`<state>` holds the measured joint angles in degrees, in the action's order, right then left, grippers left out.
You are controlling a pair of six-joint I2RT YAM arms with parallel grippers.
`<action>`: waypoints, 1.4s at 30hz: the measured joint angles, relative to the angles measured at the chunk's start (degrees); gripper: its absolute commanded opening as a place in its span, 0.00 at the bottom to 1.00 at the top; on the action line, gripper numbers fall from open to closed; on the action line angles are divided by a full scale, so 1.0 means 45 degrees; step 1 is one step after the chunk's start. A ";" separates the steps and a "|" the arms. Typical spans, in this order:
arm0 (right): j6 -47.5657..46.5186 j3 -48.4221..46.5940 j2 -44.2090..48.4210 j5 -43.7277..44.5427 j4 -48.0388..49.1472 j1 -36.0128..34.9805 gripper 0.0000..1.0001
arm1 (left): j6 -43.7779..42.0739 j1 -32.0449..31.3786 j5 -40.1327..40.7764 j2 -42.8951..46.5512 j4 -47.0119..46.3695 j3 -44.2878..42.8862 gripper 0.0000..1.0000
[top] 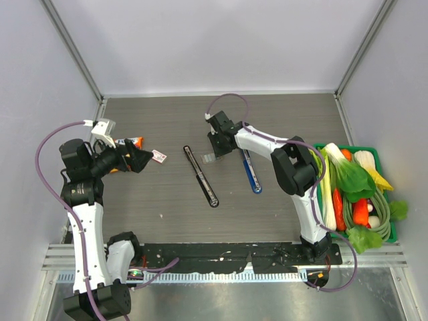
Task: Load the staples into the stapler
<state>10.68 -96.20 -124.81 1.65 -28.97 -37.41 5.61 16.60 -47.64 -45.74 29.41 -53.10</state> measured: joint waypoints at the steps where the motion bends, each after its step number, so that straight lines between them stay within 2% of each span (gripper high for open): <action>1: 0.0000 -0.0005 -0.0049 0.0000 0.0010 0.0005 0.27 | 0.0000 0.0000 0.0000 0.0000 0.0000 0.0000 1.00; 33: -0.0568 -0.0359 -0.0262 0.0486 -0.0024 0.0005 0.28 | -0.0005 0.0015 -0.0039 0.0000 0.0000 0.0000 1.00; 42: -0.0641 -0.0529 -0.0379 0.0413 -0.0053 0.0005 0.21 | -0.0005 0.0068 -0.0087 0.0000 0.0000 0.0000 1.00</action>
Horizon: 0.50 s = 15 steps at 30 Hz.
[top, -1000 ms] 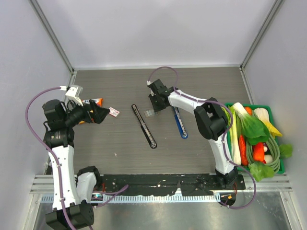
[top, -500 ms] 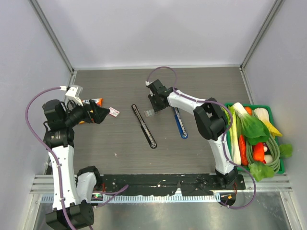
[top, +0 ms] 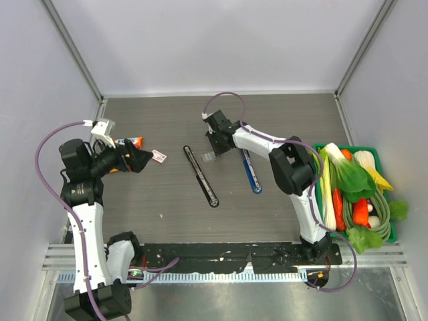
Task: Load the staples into the stapler
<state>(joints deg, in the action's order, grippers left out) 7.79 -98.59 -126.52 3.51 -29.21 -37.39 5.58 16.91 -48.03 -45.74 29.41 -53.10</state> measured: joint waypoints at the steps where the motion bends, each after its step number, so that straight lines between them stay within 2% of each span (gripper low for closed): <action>1: -0.0010 -0.0029 -0.0015 -0.0019 -0.0010 0.0000 0.21 | 0.0005 0.0000 -0.0005 0.0000 0.0000 0.0000 1.00; 15: -0.0024 -0.0107 -0.0063 0.0214 -0.0068 0.0000 0.30 | 0.0005 0.0019 -0.0005 0.0000 0.0000 0.0000 1.00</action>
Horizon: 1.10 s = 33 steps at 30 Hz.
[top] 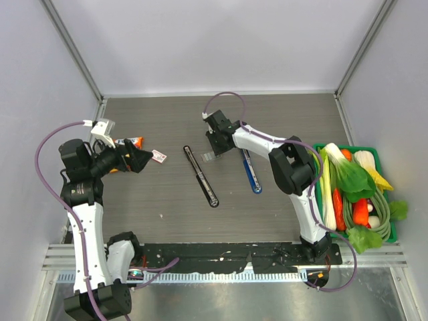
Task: Load the staples into the stapler
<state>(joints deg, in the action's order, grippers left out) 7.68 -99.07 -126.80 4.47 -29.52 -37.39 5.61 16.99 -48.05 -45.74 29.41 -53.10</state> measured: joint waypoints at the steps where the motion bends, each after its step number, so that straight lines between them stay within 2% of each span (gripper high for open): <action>1: 0.0000 -0.0005 0.0000 0.0029 0.0000 0.0000 0.30 | 0.0000 0.0000 0.0000 0.0000 0.0000 0.0000 1.00; 8: -0.0010 -0.0015 -0.0015 -0.0121 -0.0015 0.0005 0.36 | 0.0000 0.0000 0.0000 0.0000 0.0000 0.0000 1.00; 15: 0.0010 -0.0097 -0.0073 -0.0563 -0.0019 0.0121 0.36 | 0.0000 0.0000 -0.0005 0.0000 0.0000 0.0000 1.00; 33: 0.0005 -0.0078 -0.0073 -0.1127 0.0073 0.0189 0.23 | 0.0000 0.0015 -0.0010 0.0000 0.0000 0.0000 1.00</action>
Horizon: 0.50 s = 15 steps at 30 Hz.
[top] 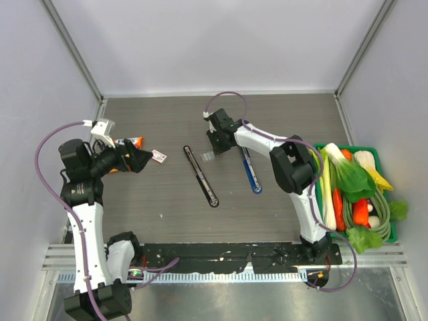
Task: Load the staples into the stapler
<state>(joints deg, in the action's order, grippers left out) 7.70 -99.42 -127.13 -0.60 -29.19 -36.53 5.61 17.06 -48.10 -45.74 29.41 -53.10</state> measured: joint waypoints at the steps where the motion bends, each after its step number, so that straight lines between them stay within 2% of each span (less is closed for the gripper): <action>1: 0.0000 0.0000 0.0000 -0.0015 0.0005 0.0000 0.22 | 0.0000 0.0005 0.0000 0.0000 0.0000 0.0000 1.00; 15: 0.0408 0.0185 -0.0005 -0.0913 0.0457 0.0423 0.16 | 0.0000 0.0063 -0.0034 0.0000 0.0005 0.0000 1.00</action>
<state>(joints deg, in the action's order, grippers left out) 9.54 -98.59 -127.15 -4.71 -27.14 -34.63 5.61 17.34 -48.25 -45.74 29.43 -53.10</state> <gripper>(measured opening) 0.162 0.996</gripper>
